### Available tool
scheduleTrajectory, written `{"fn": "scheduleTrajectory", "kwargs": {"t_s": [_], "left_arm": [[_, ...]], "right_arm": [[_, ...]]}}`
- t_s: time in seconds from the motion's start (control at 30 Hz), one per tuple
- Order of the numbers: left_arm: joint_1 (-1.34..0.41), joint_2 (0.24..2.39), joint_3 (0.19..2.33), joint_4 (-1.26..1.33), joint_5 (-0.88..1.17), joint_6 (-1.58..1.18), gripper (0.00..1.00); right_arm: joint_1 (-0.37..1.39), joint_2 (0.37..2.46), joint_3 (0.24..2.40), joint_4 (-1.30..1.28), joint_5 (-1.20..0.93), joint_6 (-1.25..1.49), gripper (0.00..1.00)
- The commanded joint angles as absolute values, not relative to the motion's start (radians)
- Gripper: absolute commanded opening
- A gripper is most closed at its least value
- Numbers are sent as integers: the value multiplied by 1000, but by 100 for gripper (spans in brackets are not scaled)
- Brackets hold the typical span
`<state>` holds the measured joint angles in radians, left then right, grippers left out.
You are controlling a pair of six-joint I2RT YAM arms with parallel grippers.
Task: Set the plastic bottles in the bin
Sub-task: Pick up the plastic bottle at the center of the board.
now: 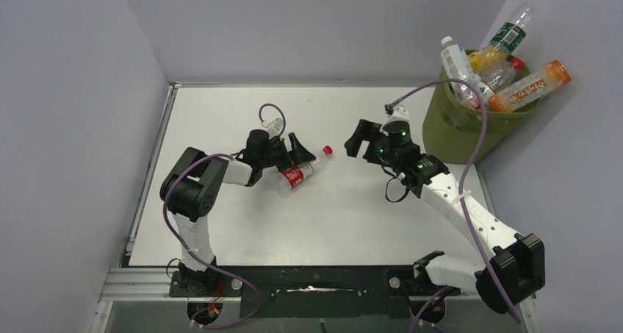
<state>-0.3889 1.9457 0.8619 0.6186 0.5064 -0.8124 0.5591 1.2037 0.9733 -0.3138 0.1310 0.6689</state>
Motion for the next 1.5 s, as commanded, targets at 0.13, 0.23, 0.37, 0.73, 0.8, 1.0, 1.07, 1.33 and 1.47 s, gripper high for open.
{"fn": "scheduleTrajectory", "kwargs": {"t_s": [0.13, 0.23, 0.37, 0.73, 0.8, 1.0, 1.07, 1.33, 1.47], "left_arm": [[-522, 1898, 849, 547, 431, -797, 89], [-553, 1880, 824, 554, 425, -801, 89], [-569, 1834, 777, 565, 423, -800, 89], [-581, 1665, 661, 533, 387, -779, 89], [-581, 1654, 661, 521, 387, -773, 89], [-580, 1637, 662, 504, 389, -769, 89], [-578, 1632, 673, 491, 390, -765, 89], [-568, 1579, 708, 449, 402, -761, 89], [-563, 1552, 719, 427, 402, -761, 89]], "right_arm": [[328, 1261, 943, -231, -131, 670, 98], [326, 1344, 949, -177, -199, 681, 98], [343, 1464, 961, -121, -260, 696, 98], [503, 1736, 1102, -204, -195, 616, 98], [518, 1782, 1127, -227, -179, 596, 98], [532, 1821, 1158, -287, -111, 554, 71], [532, 1814, 1172, -308, -95, 538, 55], [453, 1678, 1298, -442, -53, 459, 39], [373, 1562, 1452, -529, -13, 394, 41]]}}
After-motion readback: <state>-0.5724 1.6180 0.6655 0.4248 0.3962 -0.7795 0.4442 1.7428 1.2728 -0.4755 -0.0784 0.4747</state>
